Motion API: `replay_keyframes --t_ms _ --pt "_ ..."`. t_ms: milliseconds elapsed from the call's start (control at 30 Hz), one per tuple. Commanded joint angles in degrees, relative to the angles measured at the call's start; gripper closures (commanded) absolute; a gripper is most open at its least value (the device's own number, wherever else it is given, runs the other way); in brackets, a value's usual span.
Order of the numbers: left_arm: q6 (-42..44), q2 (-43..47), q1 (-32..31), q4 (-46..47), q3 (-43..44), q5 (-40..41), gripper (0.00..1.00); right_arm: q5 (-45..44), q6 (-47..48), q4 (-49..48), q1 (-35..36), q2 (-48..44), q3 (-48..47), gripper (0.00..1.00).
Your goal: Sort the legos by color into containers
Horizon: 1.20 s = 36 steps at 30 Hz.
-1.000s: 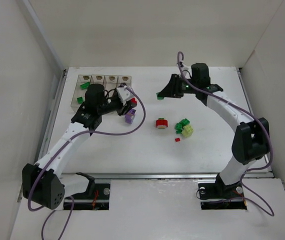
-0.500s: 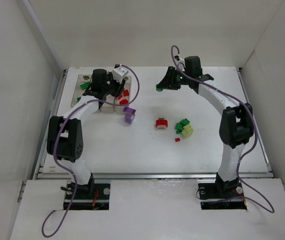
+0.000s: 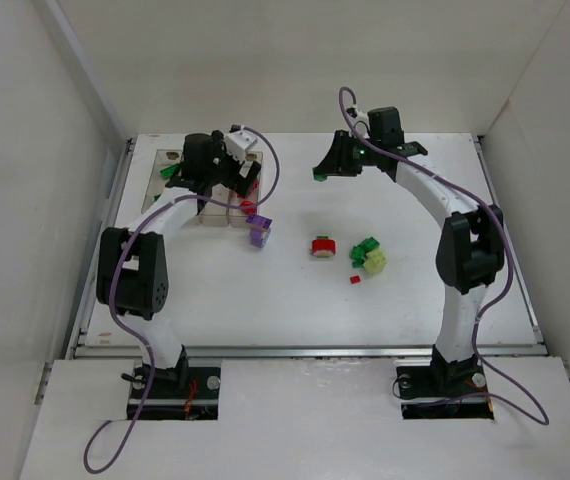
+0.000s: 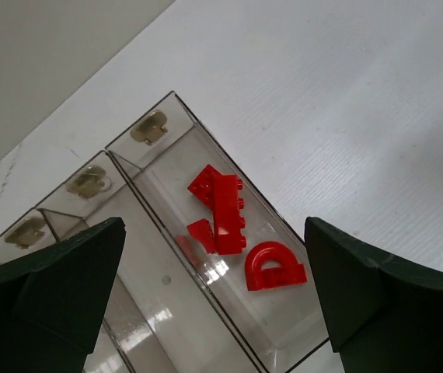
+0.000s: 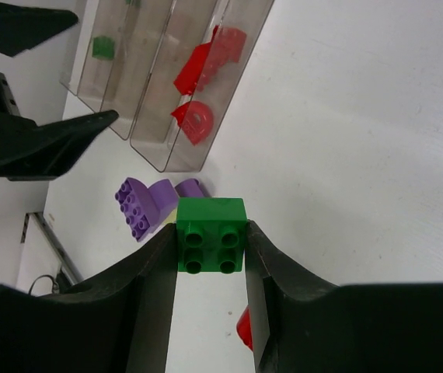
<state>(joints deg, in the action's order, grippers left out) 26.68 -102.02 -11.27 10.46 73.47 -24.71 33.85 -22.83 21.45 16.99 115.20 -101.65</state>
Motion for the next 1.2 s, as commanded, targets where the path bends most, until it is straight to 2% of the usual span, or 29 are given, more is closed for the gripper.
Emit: replay_keyframes --t_ms 0,100,133,167,233,300,400,467,633,700,767,800,933,967,1000,1133,1167 --pt "-0.32 7.87 -0.07 3.08 -0.16 0.56 0.0 0.52 3.31 1.39 1.37 -4.63 -1.36 1.0" --pt "9.15 16.39 -0.07 5.18 -4.2 -8.04 0.0 3.32 3.93 2.54 1.9 -6.9 -0.75 1.0" --pt "12.05 18.67 -0.85 6.32 -8.65 -12.95 0.0 4.12 3.93 2.54 1.9 -7.61 -0.75 1.0" --pt "14.61 22.7 -1.64 8.5 -10.78 -14.47 0.0 4.65 3.93 2.54 2.69 -8.31 -0.75 1.0" --pt "19.11 25.28 -4.54 8.53 -14.3 -17.63 0.0 5.18 3.32 1.84 3.56 -10.77 -0.75 1.0" --pt "18.16 25.99 -6.39 7.13 -14.32 -20.19 0.0 5.79 2.8 1.06 5.5 -12.36 -0.22 1.0" --pt "10.96 25.99 -8.94 6.24 -12.31 -24.59 0.0 7.46 1.47 -1.06 8.22 -15.35 1.8 1.0" --pt "5.61 25.29 -10.52 8.51 -12.3 -24.6 0.0 7.46 1.47 -1.68 9.72 -17.02 2.86 1.0" --pt "4.7 25.29 -12.55 11.6 -12.3 -25.3 0.0 6.94 1.47 -1.68 13.06 -20.17 7.33 1.0" --pt "4.7 25.99 -13.07 11.6 -12.3 -25.82 0.04 6.06 1.47 -1.68 13.86 -20.88 7.95 1.0" --pt "4.7 27.04 -13.08 11.6 -12.3 -25.83 0.12 5.35 1.47 -2.2 14.47 -21.5 8.65 1.0" --pt "4.0 27.05 -13.08 11.6 -12.3 -25.83 0.25 4.83 1.47 -2.2 14.99 -21.51 8.66 1.0" --pt "2.77 28.89 -13.08 11.07 -12.83 -27.06 0.52 4.12 1.47 -2.2 15.0 -22.03 9.79 1.0" --pt "2.77 28.89 -13.08 10.38 -12.83 -27.06 0.66 4.12 1.47 -2.2 15.0 -22.03 9.8 1.0" --pt "2.77 29.59 -13.08 9.33 -12.83 -27.06 0.73 4.12 1.47 -2.2 15.0 -22.03 9.8 1.0" --pt "4.09 30.21 -13.08 5.81 -13.35 -26.54 0.97 4.12 1.47 -2.2 15.0 -22.03 9.28 0.99" --pt "4.61 30.73 -13.08 5.8 -13.35 -26.53 1.0 4.12 1.47 -2.2 15.0 -22.03 9.27 0.92"
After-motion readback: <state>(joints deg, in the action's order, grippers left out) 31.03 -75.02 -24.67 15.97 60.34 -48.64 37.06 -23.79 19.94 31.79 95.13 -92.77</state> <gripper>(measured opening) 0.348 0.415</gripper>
